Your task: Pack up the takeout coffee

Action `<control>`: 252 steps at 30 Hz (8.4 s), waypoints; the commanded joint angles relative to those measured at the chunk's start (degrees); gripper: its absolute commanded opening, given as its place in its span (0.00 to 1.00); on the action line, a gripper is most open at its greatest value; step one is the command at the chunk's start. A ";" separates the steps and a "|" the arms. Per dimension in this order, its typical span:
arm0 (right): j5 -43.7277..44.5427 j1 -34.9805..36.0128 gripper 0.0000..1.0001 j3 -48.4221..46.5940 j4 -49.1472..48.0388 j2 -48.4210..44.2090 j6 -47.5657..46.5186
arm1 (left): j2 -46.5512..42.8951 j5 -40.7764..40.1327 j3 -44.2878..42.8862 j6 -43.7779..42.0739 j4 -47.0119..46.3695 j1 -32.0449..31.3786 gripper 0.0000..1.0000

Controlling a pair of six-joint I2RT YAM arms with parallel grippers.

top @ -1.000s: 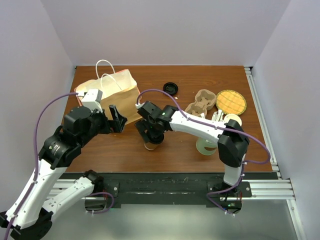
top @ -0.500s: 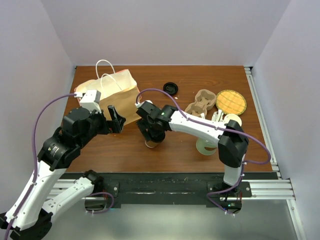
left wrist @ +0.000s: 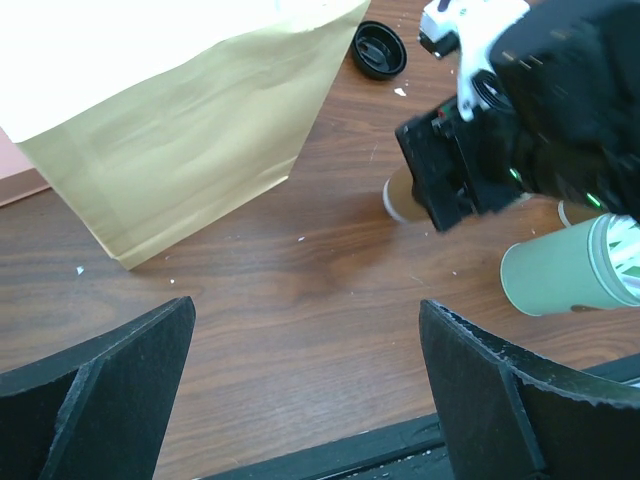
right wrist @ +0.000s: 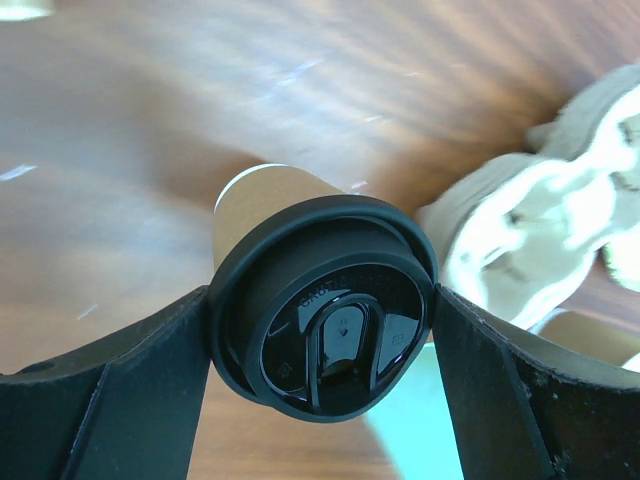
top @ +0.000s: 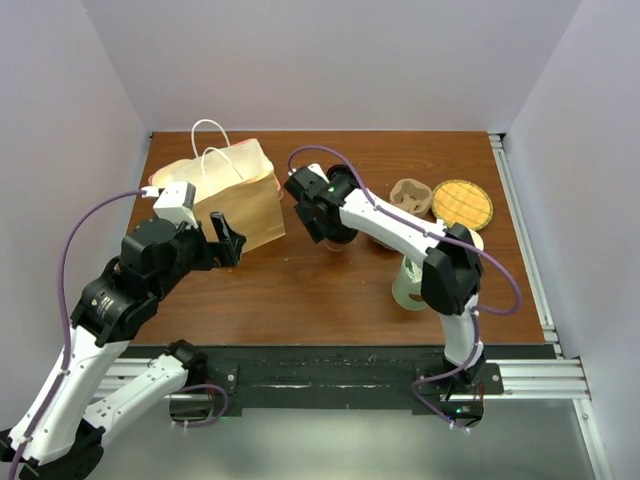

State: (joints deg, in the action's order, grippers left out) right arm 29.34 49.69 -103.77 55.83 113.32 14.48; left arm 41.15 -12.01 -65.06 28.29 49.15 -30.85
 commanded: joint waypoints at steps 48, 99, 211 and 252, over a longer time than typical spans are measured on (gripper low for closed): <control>-33.28 -6.80 0.96 9.18 1.04 -34.19 8.37 | 19.57 -29.39 -20.02 12.75 14.04 0.97 0.73; -30.49 -6.71 0.97 1.91 0.33 -36.41 3.45 | 23.64 18.83 -14.31 -2.63 -0.19 32.52 0.00; -5.79 -33.78 0.32 -10.31 7.62 8.33 23.67 | 8.86 19.74 -10.44 0.80 18.53 31.73 0.95; -34.34 -16.22 0.31 -17.47 -13.36 -21.72 -7.70 | 17.83 34.41 -25.72 -2.98 12.74 29.44 0.78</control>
State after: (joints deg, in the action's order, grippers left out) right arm 6.00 27.68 -127.92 52.27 100.60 13.80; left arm 57.84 15.97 -84.68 26.37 64.93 -1.06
